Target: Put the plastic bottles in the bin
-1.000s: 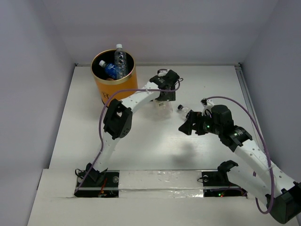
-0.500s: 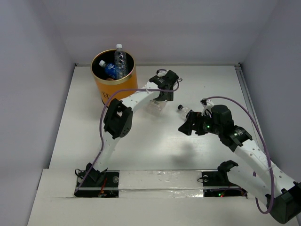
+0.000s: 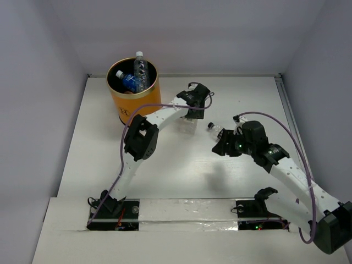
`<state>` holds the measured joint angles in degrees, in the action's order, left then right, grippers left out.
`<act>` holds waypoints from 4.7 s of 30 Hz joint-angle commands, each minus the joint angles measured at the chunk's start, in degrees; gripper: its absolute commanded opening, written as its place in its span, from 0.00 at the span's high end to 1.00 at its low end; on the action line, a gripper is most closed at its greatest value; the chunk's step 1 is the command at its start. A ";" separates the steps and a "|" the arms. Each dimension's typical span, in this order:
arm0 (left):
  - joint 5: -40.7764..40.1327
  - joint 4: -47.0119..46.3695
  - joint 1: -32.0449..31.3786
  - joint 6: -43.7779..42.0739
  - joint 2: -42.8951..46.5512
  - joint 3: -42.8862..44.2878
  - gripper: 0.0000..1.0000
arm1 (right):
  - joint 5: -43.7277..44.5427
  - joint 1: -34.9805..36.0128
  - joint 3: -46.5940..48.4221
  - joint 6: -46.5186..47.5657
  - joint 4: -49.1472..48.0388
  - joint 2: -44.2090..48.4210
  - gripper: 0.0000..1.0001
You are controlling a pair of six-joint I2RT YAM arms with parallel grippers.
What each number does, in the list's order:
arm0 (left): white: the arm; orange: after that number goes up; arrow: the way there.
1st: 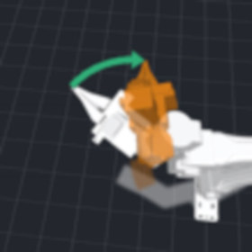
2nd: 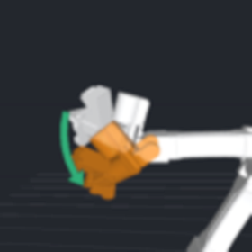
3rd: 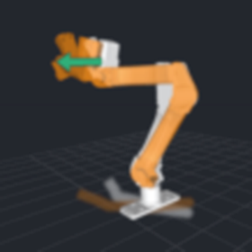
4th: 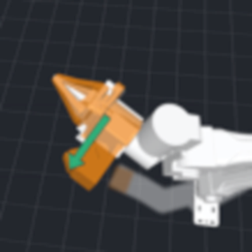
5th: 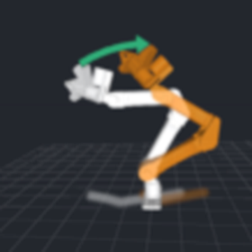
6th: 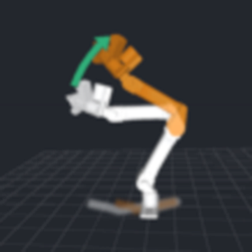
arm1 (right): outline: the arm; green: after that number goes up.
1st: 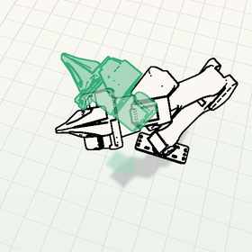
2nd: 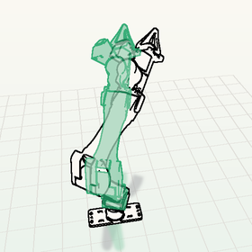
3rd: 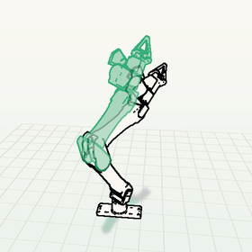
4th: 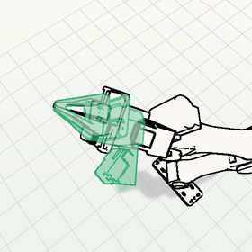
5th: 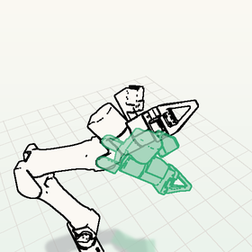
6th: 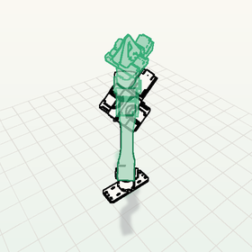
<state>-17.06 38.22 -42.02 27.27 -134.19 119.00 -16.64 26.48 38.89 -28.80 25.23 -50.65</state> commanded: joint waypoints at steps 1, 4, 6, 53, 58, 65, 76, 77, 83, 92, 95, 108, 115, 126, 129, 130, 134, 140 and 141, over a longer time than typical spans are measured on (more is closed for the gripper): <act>0.27 -1.83 0.45 -0.81 0.59 -1.49 0.69 | 6.26 -0.02 5.21 0.14 0.69 -2.51 0.37; 1.06 -3.14 0.45 -1.07 4.53 -4.12 0.70 | 11.27 -0.63 8.47 1.46 3.85 -5.41 0.17; 2.20 -4.81 0.45 -1.42 9.09 -6.75 0.70 | 12.68 -2.91 11.02 2.69 5.35 -7.34 0.06; 22.59 -26.85 41.32 -1.16 46.65 -22.13 0.71 | 6.45 -8.73 41.18 19.05 17.14 -57.45 0.39; 19.00 -34.25 39.39 -5.37 48.58 -34.52 0.71 | 2.33 -8.73 39.94 16.67 13.53 -54.12 0.58; 18.82 -39.62 38.77 -8.98 51.83 -42.88 0.38 | -2.95 -5.31 50.19 12.81 10.73 -46.47 0.56; 18.99 -36.81 37.01 -7.05 58.94 -40.25 0.01 | -12.27 2.96 69.38 -8.28 -16.86 -46.81 0.54; 18.82 -36.72 36.49 -6.27 59.83 -40.16 0.01 | -12.27 4.53 69.91 -11.51 -22.54 -48.38 0.53; 17.68 -35.85 35.87 -1.26 66.59 -40.77 0.01 | -7.71 9.81 79.90 -17.60 -34.71 -57.79 0.53; 13.72 -30.93 34.73 0.16 75.12 -46.75 0.01 | 7.32 15.61 100.14 -10.93 -21.66 -77.74 0.47; 13.02 -30.22 34.20 -0.63 76.79 -48.94 0.01 | 9.69 16.14 97.87 -9.53 -18.74 -79.60 0.42; 12.49 -30.31 34.20 -0.37 76.01 -48.34 0.01 | 13.22 16.67 89.70 -2.85 -18.46 -73.63 0.01; 11.43 -29.78 34.20 -0.28 76.53 -48.69 0.01 | 15.93 16.67 87.76 -0.65 -18.38 -69.59 0.00; 15.56 -28.20 34.20 1.38 79.17 -47.37 0.01 | 18.12 16.67 68.53 -0.91 -26.36 -52.67 0.08; 16.61 -24.60 34.20 2.61 79.87 -44.56 0.01 | 20.15 16.67 56.27 1.01 -29.53 -43.42 0.52; 16.71 -24.16 34.20 2.88 80.92 -44.21 0.01 | 21.20 16.67 52.64 1.37 -30.24 -35.99 0.70; 19.78 -23.71 34.20 6.12 85.40 -48.06 0.01 | 25.77 16.67 33.48 0.85 -31.13 -15.22 0.97; 22.86 -21.34 34.20 9.03 90.94 -52.81 0.01 | 41.23 16.67 15.52 -2.32 -16.20 12.22 0.51; 23.56 -21.43 34.20 9.12 91.64 -53.43 0.01 | 43.25 16.67 14.20 -2.75 -14.96 14.86 0.34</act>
<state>3.62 16.34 -7.57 34.26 -44.03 67.46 15.46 42.85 58.39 -30.46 2.46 -41.36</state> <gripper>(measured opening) 0.990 0.557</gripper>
